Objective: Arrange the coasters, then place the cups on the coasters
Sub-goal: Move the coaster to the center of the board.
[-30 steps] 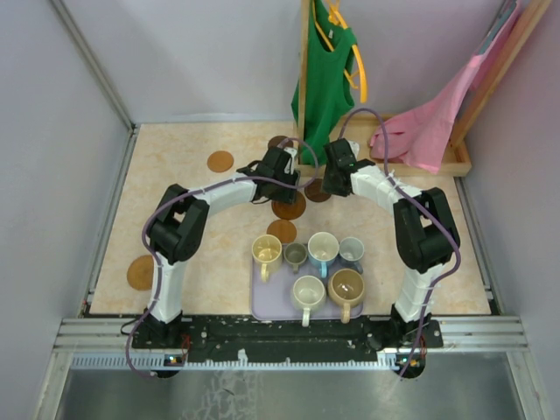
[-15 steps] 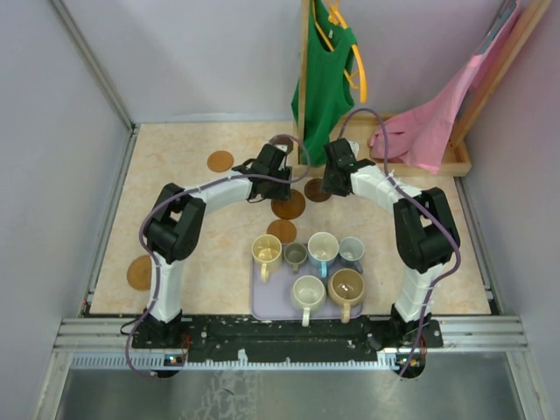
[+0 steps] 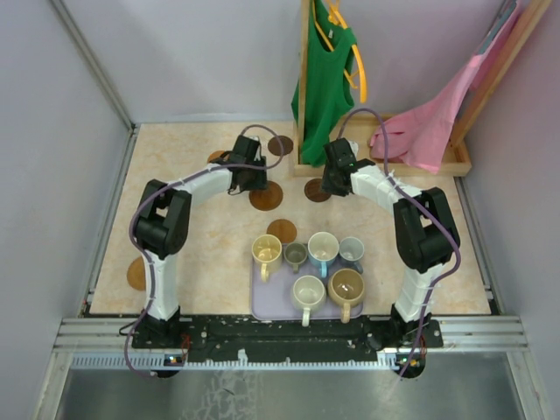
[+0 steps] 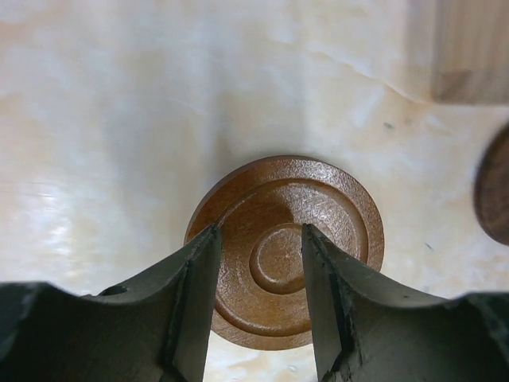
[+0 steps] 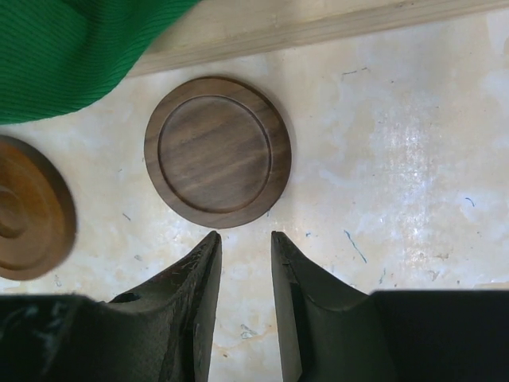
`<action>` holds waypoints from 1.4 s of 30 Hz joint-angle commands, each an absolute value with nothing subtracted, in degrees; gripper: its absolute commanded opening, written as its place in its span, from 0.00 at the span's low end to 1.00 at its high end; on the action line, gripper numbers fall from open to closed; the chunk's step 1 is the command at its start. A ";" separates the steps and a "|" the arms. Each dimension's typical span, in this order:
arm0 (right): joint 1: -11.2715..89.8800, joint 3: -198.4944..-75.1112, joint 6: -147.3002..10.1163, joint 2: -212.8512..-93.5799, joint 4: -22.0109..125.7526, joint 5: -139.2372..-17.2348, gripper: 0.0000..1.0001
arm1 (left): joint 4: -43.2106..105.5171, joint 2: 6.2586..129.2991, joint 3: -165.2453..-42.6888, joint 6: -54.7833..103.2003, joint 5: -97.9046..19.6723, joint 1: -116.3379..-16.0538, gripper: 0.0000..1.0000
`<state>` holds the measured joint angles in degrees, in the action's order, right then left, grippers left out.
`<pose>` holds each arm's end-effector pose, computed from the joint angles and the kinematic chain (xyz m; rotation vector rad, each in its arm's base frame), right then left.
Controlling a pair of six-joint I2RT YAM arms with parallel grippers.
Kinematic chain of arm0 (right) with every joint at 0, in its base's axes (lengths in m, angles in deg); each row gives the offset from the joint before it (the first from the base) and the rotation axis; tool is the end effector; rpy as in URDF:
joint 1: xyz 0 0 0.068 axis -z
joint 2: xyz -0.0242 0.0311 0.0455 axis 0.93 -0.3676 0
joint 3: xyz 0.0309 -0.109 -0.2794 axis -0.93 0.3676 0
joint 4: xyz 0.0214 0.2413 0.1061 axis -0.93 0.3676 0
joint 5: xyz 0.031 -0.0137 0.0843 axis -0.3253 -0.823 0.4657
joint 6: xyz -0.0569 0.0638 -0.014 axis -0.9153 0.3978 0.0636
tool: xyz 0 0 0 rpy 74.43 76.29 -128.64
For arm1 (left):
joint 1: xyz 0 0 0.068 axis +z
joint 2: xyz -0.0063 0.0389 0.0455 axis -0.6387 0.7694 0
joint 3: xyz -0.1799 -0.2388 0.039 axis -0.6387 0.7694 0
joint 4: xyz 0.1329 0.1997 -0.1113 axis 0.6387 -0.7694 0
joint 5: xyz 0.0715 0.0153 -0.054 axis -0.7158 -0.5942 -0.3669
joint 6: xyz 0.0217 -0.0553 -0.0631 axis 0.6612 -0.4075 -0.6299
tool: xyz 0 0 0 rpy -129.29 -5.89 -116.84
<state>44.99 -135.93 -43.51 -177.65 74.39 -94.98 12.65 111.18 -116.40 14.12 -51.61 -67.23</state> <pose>0.3999 0.1603 0.2001 0.2495 2.4930 0.2028 0.4424 -0.2243 0.1645 0.0938 2.4703 -0.2854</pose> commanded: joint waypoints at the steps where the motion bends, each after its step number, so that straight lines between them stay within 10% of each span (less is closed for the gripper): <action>1: 45.40 -138.86 -44.24 -177.96 72.08 -94.14 0.32 | 3.96 113.93 -115.38 15.37 -55.78 -61.66 0.53; 42: 43.43 -151.60 -46.63 -191.59 75.32 -92.67 0.28 | 2.10 114.02 -119.80 11.42 -55.41 -42.82 0.54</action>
